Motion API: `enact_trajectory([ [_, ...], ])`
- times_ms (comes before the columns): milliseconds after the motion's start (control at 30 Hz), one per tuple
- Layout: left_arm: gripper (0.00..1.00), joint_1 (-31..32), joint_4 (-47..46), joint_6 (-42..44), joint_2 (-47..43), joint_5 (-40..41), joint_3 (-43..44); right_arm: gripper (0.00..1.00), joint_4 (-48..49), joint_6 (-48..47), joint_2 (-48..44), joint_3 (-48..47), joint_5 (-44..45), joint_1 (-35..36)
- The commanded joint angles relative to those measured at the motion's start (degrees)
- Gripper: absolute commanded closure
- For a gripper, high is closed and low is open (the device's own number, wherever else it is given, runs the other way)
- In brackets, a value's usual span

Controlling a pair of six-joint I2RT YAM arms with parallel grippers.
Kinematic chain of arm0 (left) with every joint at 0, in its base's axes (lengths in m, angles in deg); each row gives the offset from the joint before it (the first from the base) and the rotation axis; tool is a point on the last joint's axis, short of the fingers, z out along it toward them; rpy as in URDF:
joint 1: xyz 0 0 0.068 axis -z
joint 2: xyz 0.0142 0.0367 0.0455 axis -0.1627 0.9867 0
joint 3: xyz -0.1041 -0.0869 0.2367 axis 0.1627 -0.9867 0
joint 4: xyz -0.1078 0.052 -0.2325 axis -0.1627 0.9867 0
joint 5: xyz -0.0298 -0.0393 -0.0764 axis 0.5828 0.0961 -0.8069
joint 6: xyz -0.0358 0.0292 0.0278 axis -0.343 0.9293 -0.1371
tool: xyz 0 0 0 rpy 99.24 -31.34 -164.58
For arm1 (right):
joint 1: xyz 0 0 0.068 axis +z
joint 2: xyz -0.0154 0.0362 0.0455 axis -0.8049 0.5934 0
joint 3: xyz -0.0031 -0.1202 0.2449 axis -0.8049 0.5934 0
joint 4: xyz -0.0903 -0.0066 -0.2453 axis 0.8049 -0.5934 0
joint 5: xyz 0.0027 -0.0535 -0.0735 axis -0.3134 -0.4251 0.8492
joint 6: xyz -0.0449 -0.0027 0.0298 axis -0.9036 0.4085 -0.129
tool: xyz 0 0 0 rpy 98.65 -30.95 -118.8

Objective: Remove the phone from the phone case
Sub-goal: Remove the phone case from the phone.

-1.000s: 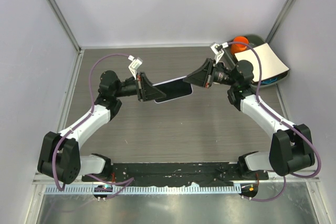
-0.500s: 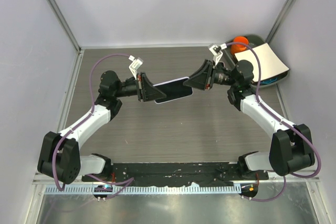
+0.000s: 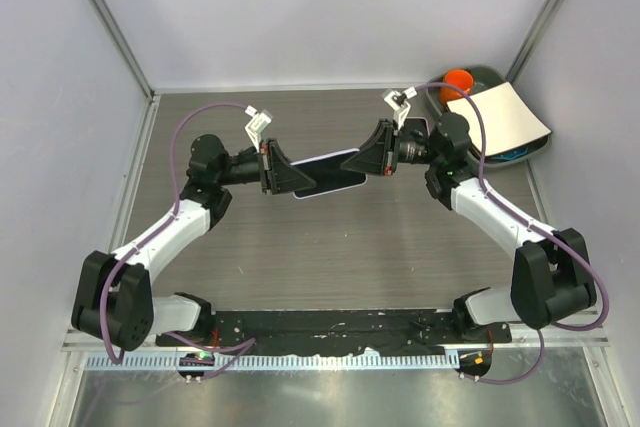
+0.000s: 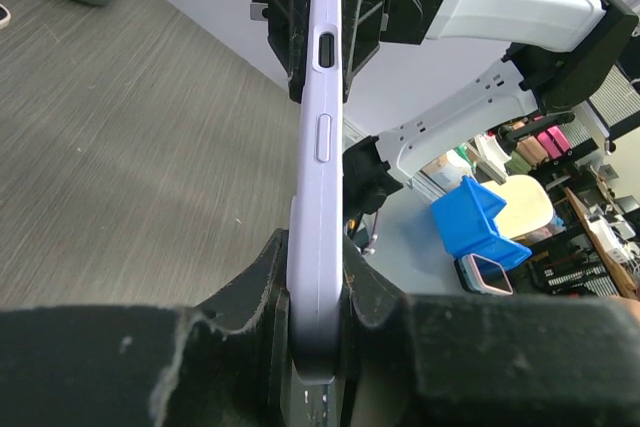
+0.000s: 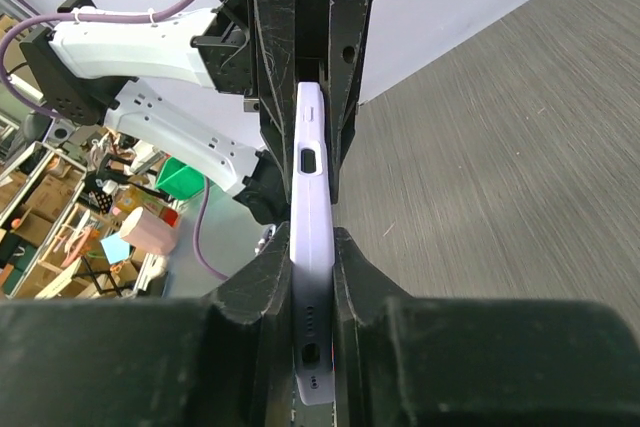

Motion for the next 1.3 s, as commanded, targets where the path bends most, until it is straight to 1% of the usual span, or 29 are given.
enact_trajectory([
  [0, 0.76, -0.2, -4.0, -0.3, -1.6, 2.2, 2.8, 0.99, 3.1, 0.7, -0.5, -1.8, 0.0, 1.1],
  [67, 0.68, -0.2, -4.1, -0.4, -1.6, 2.1, 2.7, 0.99, 5.5, 2.0, -0.8, -1.2, 0.6, 1.1],
  [100, 0.62, -0.2, -4.1, -0.4, -1.6, 2.1, 2.7, 0.99, 6.3, 3.4, -0.8, -1.0, 1.0, 1.1],
  [267, 0.53, -0.3, -4.5, -0.8, -1.6, 2.1, 2.5, 0.99, 9.4, 5.3, -0.8, -0.1, 2.6, 1.0],
  [400, 0.50, -0.2, -4.6, -0.8, -1.8, 2.1, 2.4, 0.99, 10.2, 5.9, -0.8, 0.3, 3.8, 0.7],
  [733, 0.48, -0.2, -5.2, -0.8, -1.8, 2.3, 2.2, 0.99, 11.2, 6.4, -1.2, 1.3, 6.6, 0.0],
  [867, 0.50, -0.2, -5.3, -0.8, -1.7, 2.5, 2.1, 0.99, 10.7, 6.0, -1.2, 1.3, 6.6, 0.0],
  [1033, 0.61, -0.2, -5.3, -0.8, -1.6, 2.7, 2.0, 0.99, 9.9, 5.2, -1.5, 1.5, 7.6, 0.0],
  [1067, 0.61, -0.2, -5.3, -0.8, -1.7, 2.7, 2.0, 0.99, 10.0, 5.2, -1.5, 1.7, 8.1, -0.1],
  [1133, 0.57, -0.2, -5.3, -0.8, -1.6, 2.6, 1.9, 0.99, 9.9, 5.2, -1.8, 1.9, 8.8, 0.0],
  [1167, 0.57, -0.3, -5.4, -0.8, -1.6, 2.6, 1.8, 0.99, 9.9, 5.1, -1.8, 2.0, 9.2, 0.0],
  [1267, 0.61, -0.2, -5.5, -0.8, -1.7, 2.6, 1.9, 0.99, 9.9, 5.1, -1.6, 2.0, 9.2, 0.0],
])
